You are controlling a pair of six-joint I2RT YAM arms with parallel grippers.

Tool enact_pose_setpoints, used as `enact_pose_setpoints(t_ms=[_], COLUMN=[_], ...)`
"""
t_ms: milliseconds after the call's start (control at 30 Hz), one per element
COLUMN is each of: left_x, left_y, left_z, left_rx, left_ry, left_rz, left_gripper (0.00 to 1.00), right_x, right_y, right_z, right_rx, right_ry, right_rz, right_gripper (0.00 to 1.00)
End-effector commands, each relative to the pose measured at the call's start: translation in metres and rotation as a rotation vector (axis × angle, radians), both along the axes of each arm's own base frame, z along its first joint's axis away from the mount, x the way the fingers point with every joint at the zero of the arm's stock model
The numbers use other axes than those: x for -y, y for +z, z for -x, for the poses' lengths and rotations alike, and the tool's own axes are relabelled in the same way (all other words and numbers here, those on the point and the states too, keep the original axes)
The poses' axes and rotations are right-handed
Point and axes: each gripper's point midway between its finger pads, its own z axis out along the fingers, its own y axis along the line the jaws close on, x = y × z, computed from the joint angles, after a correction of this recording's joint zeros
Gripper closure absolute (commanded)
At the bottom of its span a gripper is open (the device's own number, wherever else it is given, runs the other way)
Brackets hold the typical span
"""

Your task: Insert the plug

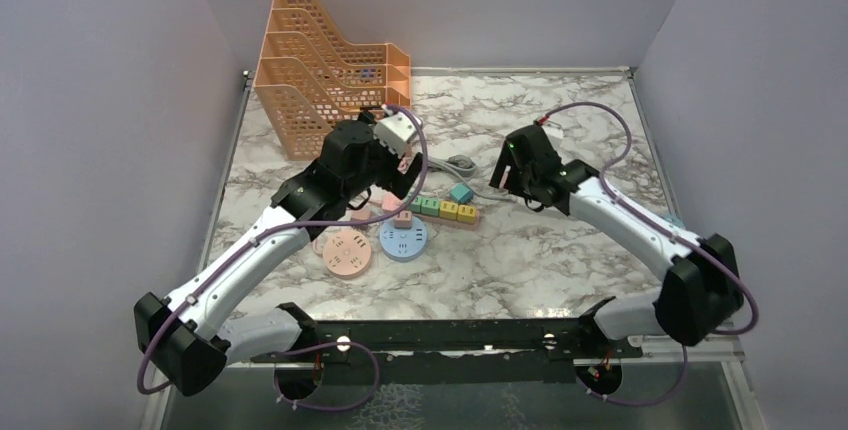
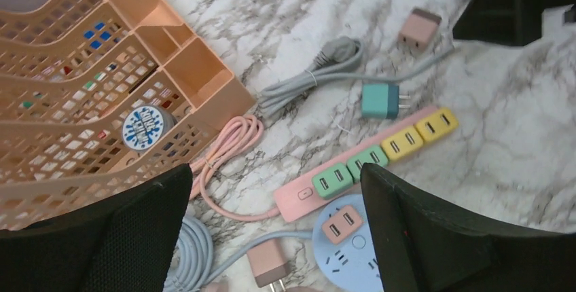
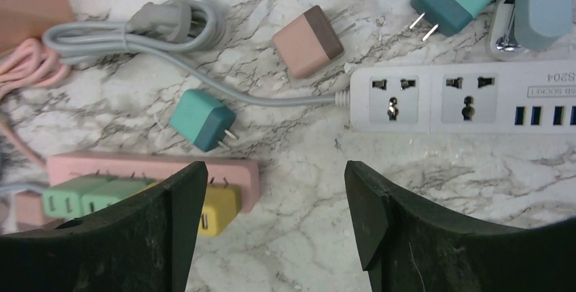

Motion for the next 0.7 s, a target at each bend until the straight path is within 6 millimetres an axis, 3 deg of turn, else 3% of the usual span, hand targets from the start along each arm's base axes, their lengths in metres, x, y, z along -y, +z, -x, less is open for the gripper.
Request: enact_pose_setpoints(t_ms=[0,267,433,667], left_x=[-0.020,-0.011,-0.005,0.016], left_y=[0.024,-0.001,-0.013,-0.018], left_z=[-0.005,0.017,0.018,0.022], left_rx=[-0.030,-0.149,-0.198,-0.238], left_ry=[0.290,0.261,0.263,0.161], left_rz=[0.293,0.385,0.404,0.416], left_gripper=[0.01,0.02,0.05,0.05], right_x=[0.001,0.005,0.013,0.008], right_y=[-0.010,-0.054,-0.089,-0.111], right_z=[-0.039,-0.073,-0.078,-0.087], right_rx=[0.004,-0.090,-0.170,-0.191], right_ry=[-0.014,-0.026,-0.005,0.064], right_rz=[0.092,0.219,0.263,0.274], right_gripper=[0.25,0.24,0.24,0.30])
